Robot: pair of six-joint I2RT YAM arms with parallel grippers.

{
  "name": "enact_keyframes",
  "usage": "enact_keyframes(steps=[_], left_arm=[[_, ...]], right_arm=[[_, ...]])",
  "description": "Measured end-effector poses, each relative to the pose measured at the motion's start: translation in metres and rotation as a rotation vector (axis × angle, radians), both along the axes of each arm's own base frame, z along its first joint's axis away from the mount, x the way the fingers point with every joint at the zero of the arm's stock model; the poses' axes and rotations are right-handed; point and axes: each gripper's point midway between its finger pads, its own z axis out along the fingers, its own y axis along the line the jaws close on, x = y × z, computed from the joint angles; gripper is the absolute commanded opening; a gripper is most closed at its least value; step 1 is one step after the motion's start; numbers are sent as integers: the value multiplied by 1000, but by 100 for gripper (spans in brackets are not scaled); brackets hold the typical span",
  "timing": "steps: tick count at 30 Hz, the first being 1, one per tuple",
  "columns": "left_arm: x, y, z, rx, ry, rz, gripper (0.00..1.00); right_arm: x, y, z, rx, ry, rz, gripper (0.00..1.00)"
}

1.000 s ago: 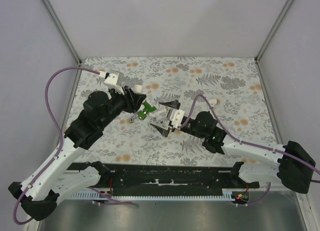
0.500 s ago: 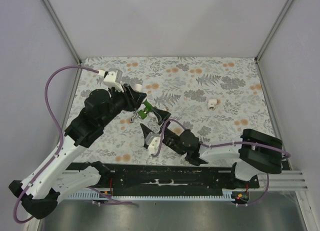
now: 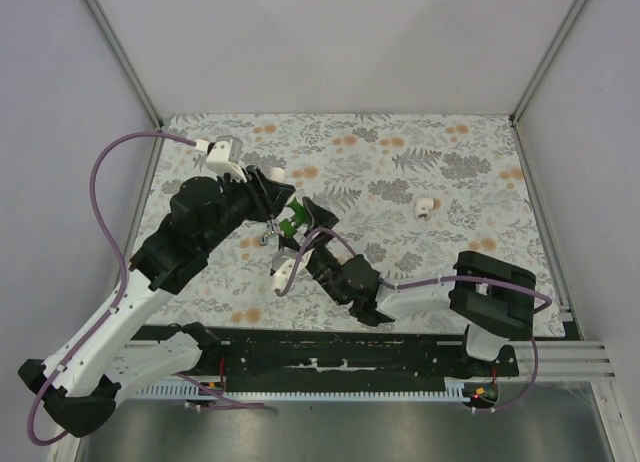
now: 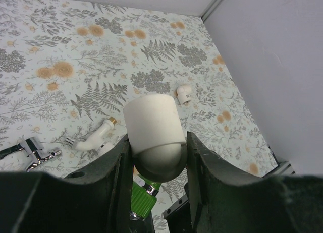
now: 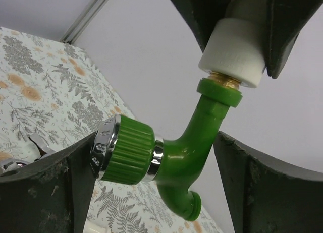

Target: Install the water faucets

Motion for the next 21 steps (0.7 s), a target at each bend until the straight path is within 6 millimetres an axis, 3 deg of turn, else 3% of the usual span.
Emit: enact_keyframes(steps=[5,6,7,8,12,17,21], left_arm=[[-2,-3,2,-20,4,-14,2],[-2,-3,3,-21,3,-13,2],[-3,-2,3,-22,2,-14,2],[-3,-3,3,-21,1,-16,2],[-8,-6,6,-17,-13,-55,2],[-24,-16,18,13,-104,-177,2],[-37,-18,37,47,-273,-272,2]], right_arm=[[3,-1,4,25,9,-11,73],[3,-1,4,35,16,-6,65],[2,-1,5,42,21,-1,47],[1,-1,5,48,26,10,40],[-9,-9,7,90,58,69,30],[-25,-19,17,150,145,222,27],[-32,-34,31,197,323,424,27]])
